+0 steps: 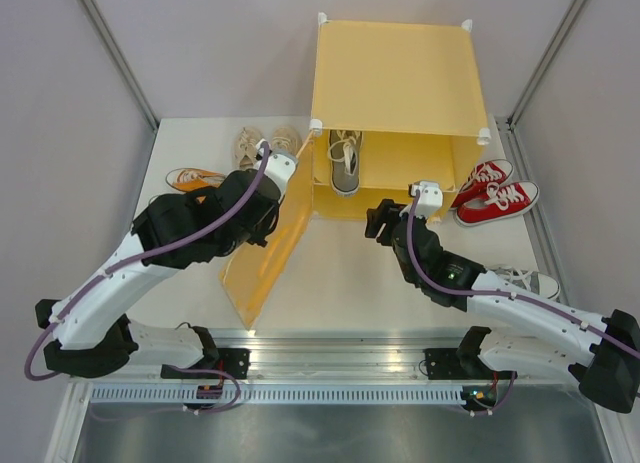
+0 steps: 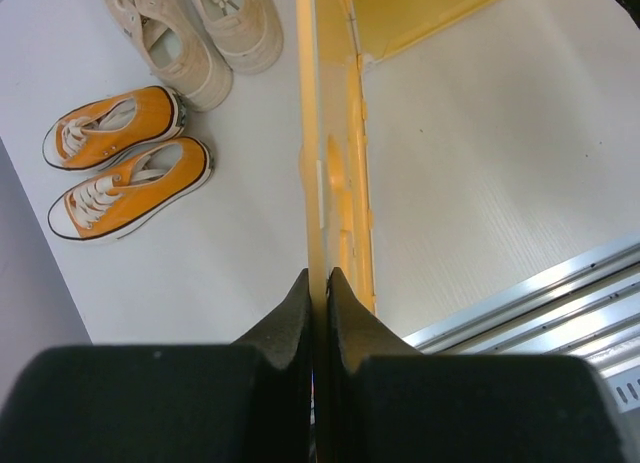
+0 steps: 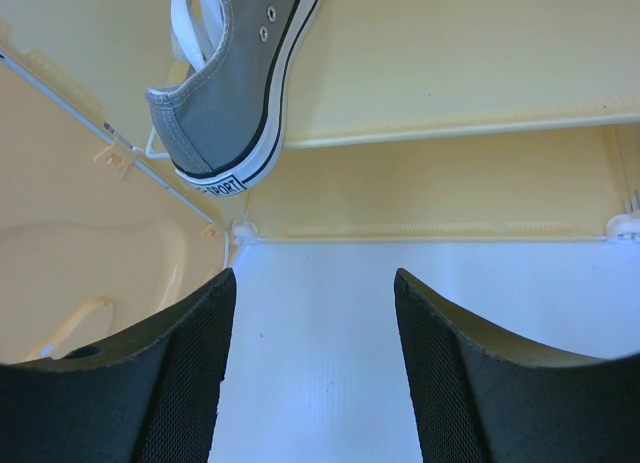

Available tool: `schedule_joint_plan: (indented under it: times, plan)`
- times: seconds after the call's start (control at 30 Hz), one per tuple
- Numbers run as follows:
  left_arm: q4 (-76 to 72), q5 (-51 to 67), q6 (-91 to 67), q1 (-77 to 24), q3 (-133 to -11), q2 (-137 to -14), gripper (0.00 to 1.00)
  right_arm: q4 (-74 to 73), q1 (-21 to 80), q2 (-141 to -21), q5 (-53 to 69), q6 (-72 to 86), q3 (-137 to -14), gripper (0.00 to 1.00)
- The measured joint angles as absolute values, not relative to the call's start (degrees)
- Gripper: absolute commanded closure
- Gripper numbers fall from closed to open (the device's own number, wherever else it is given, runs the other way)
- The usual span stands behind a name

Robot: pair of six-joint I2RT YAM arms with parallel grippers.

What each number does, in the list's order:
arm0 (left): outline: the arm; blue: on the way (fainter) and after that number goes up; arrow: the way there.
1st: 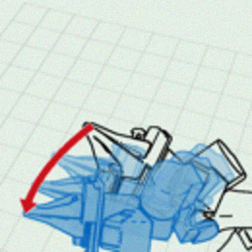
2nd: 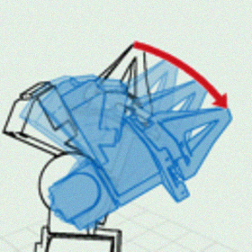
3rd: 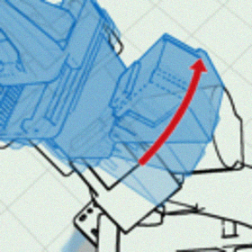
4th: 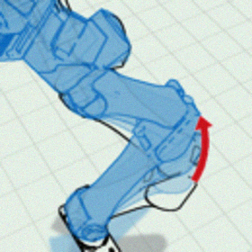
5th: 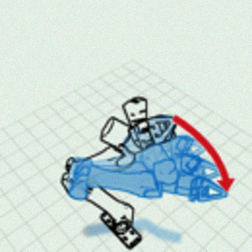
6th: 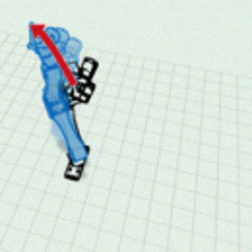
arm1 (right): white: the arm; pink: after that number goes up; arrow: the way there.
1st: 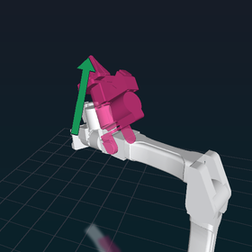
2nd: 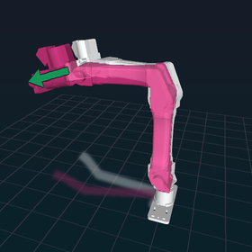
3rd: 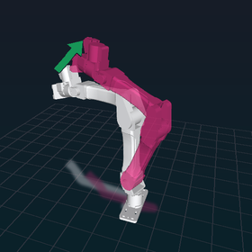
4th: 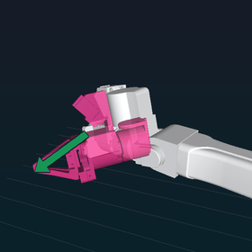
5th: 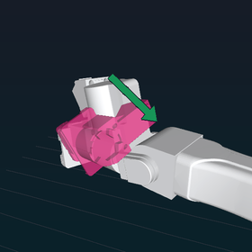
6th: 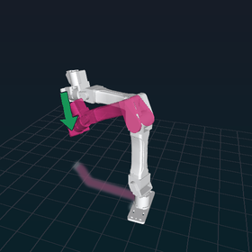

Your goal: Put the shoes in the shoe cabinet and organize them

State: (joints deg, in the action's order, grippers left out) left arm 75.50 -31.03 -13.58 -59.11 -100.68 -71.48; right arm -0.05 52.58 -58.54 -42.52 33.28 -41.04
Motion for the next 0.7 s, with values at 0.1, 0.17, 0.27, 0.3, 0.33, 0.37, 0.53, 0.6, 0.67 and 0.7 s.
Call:
schedule_joint_plan:
  times: [0.1, 0.17, 0.27, 0.3, 0.33, 0.37, 0.53, 0.6, 0.67, 0.7]
  plan:
    - [76.4, -31.7, -14.4, -60.7, -100.8, -71.3, 0.98, -0.1, 52.5, -58.5, -42.5, 33.3, -40.9, 0.31]
    - [76.7, -32.0, -15.1, -61.4, -100.7, -71.2, 0.98, -0.1, 52.5, -58.5, -42.5, 33.3, -40.9, 0.31]
    - [76.4, -32.5, -15.9, -62.0, -99.4, -70.3, 0.96, -0.1, 52.5, -58.5, -42.5, 33.3, -40.7, 0.31]
    - [76.1, -32.6, -16.3, -62.2, -98.3, -69.6, 0.95, -0.2, 52.4, -58.4, -42.4, 33.2, -40.5, 0.31]
    - [75.9, -32.7, -16.5, -62.3, -97.3, -69.0, 0.94, -0.3, 52.4, -58.2, -42.3, 33.1, -40.4, 0.31]
    - [75.4, -32.8, -16.9, -62.4, -95.8, -68.1, 0.93, -0.2, 52.4, -58.0, -42.2, 32.9, -40.1, 0.31]
    - [72.6, -32.6, -17.7, -62.6, -91.1, -63.9, 0.62, 0.6, 52.4, -56.9, -40.2, 30.5, -38.6, 0.25]
    - [71.7, -31.9, -17.9, -63.1, -90.1, -62.6, 0.55, 1.2, 52.4, -57.0, -39.3, 29.4, -38.5, 0.24]
    - [71.0, -31.3, -17.9, -63.2, -89.6, -61.6, 0.37, 2.4, 52.4, -57.5, -38.4, 27.7, -38.5, 0.22]
    - [70.7, -31.2, -18.0, -63.2, -89.5, -61.1, 0.31, 3.0, 52.4, -58.0, -38.1, 27.1, -38.5, 0.21]
